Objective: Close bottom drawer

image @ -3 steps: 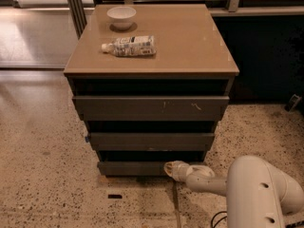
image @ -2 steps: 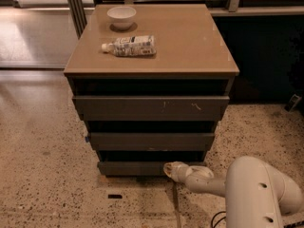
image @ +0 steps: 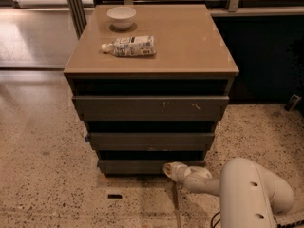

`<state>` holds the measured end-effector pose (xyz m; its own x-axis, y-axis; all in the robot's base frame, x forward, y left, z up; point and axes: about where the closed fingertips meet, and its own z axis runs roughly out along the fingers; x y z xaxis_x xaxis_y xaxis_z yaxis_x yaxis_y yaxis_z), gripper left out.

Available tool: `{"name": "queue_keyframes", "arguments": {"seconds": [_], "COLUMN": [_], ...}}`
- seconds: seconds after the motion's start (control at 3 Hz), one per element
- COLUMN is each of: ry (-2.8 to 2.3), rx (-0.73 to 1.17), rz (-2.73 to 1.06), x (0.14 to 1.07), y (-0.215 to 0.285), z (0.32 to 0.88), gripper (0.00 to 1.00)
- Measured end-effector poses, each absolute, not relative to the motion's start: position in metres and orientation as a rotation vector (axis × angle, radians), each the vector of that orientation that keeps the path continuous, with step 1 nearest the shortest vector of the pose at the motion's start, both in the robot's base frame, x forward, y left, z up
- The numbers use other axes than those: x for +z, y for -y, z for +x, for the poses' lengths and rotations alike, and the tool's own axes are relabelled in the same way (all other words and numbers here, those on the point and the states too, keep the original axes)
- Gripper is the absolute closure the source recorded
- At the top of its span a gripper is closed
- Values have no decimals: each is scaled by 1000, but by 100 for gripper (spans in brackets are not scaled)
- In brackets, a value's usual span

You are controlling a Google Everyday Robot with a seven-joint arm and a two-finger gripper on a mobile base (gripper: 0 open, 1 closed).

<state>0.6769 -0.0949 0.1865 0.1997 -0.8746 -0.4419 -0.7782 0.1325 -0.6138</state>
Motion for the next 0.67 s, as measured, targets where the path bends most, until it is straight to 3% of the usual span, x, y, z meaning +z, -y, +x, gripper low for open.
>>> {"name": "queue_keyframes", "arguments": {"seconds": [0.67], "ry": [-1575], "rx": [-212], "rz": [-1639], "x": [179], "y": [109], "z": [695], "gripper": [100]}}
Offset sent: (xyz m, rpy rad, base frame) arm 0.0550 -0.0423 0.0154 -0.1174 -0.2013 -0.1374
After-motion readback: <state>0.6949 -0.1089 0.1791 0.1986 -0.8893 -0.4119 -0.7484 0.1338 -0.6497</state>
